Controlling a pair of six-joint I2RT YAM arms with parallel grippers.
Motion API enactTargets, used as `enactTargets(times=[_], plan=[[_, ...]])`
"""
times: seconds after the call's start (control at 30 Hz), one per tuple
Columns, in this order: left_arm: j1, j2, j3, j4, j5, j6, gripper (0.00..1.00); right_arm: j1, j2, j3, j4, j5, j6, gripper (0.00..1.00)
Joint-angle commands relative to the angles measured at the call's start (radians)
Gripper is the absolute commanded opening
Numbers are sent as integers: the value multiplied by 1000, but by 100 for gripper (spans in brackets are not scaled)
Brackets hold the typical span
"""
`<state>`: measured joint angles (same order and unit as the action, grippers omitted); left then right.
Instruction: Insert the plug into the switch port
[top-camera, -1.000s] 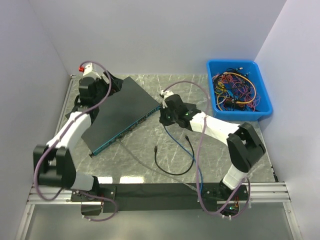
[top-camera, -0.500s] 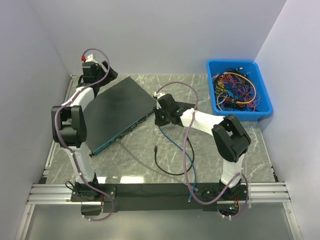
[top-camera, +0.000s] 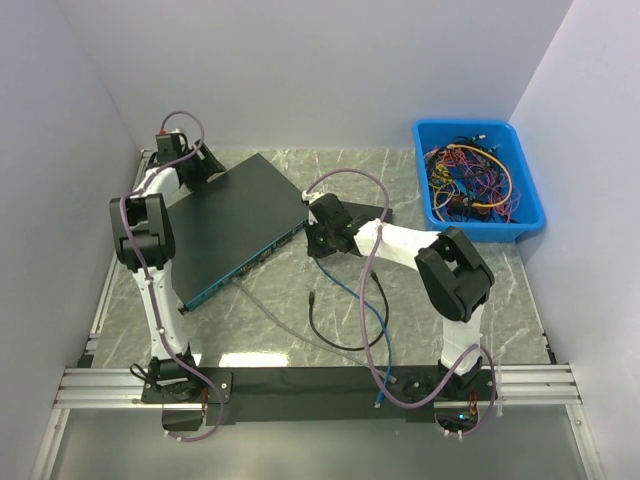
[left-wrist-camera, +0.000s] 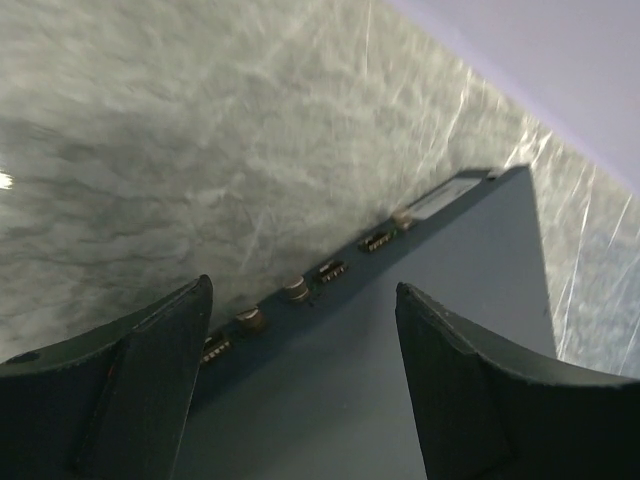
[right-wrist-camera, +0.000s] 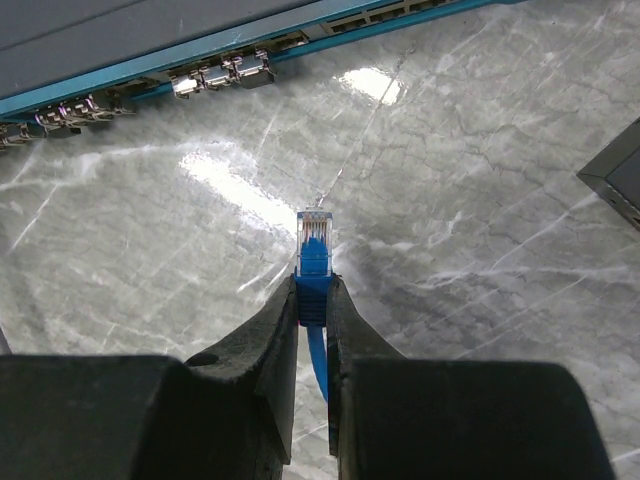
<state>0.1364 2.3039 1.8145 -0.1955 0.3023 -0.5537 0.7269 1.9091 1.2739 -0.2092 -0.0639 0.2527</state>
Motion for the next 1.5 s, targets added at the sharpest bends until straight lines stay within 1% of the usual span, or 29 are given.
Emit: enactTargets(times=[0.0,0.13,0.43,0.6,0.83,0.93,1.17,1.23,1.47], plan=[[-11,29,77,-79,101,41,79,8,-10,41,-6,19,-9,0],[-14,40,63,-97,182,44,77,9,-21,25,-2,39,-12,0],[-103,-11,-44,-110,204,106,74,14,-4,47,-10,62,-27,0],[-119,-35,-144,-23,227,78,72,16,47,154,-70,111,-41,0],[-121,-41,-185,45,248,78,70,17,169,292,-147,145,-49,0],[-120,-40,-192,53,233,84,68,17,206,326,-173,167,-49,0],[-118,-24,-231,154,213,57,67,20,235,346,-188,197,-50,0],[-118,-14,-215,145,204,54,66,19,242,351,-187,202,-53,0],[-116,-21,-230,166,170,49,66,19,278,404,-197,171,-53,0]])
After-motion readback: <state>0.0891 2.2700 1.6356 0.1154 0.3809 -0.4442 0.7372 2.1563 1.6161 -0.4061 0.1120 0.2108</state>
